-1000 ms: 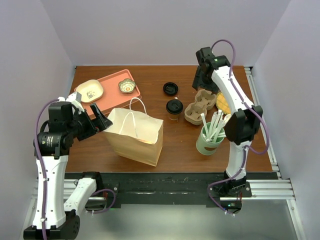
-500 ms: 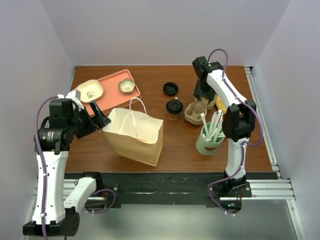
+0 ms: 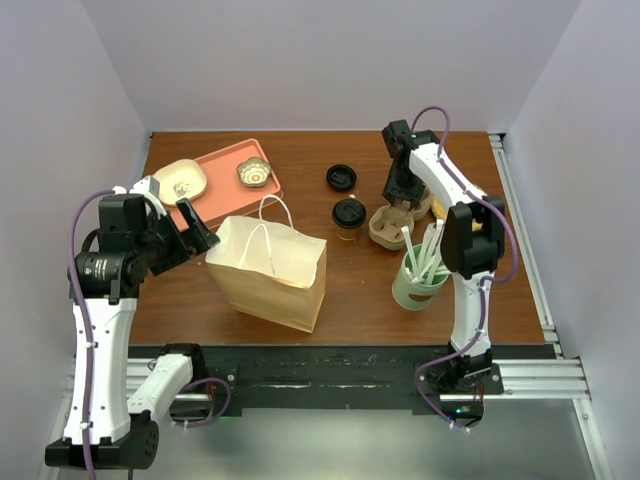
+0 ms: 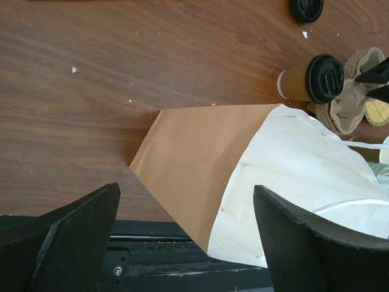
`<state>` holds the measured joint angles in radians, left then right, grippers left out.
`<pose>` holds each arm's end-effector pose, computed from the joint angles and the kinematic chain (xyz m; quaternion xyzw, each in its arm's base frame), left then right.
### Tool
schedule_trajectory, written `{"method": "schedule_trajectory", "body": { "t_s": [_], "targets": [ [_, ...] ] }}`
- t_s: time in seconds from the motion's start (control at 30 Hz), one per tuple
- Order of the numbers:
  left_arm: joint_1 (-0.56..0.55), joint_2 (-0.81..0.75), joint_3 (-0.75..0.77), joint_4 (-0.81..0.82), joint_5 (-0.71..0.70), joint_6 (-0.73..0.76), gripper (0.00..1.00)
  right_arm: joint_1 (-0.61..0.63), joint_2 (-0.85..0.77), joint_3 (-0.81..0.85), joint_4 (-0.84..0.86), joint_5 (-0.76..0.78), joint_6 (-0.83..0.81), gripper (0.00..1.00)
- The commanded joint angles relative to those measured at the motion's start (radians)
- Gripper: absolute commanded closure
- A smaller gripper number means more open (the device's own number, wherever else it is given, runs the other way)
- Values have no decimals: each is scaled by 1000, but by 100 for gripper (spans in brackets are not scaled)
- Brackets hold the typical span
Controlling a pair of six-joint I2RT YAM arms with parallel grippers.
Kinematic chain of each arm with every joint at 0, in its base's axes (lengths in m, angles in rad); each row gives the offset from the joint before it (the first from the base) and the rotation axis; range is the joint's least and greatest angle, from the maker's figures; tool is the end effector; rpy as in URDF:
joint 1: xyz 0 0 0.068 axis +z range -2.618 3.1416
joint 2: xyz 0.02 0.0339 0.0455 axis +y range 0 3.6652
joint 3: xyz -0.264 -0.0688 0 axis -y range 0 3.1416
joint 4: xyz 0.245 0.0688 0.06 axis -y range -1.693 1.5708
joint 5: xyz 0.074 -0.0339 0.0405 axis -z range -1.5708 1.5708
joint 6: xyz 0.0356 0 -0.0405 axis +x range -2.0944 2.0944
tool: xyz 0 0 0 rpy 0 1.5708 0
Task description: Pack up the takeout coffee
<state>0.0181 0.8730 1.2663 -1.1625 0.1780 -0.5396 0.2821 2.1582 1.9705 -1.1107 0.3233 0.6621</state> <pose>0.1321 -0.0039 0.3893 -0.2191 0.8912 -0.1793 0.3544 0.4327 0.1136 0.2427 0.2061 0.9561 -0.0811 0.1919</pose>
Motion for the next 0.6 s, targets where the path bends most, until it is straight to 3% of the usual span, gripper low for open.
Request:
{"method": "schedule_trajectory", "body": {
  "t_s": [0.0, 0.3, 0.57],
  "targets": [
    [-3, -9, 31, -6, -15, -3, 4, -4, 3, 5, 3, 29, 37, 47],
    [-3, 1, 35, -17, -29, 13, 4, -3, 3, -18, 8, 39, 60, 50],
    [-3, 0, 44, -19, -38, 23, 4, -3, -15, -39, 17, 48, 59, 63]
  ]
}}
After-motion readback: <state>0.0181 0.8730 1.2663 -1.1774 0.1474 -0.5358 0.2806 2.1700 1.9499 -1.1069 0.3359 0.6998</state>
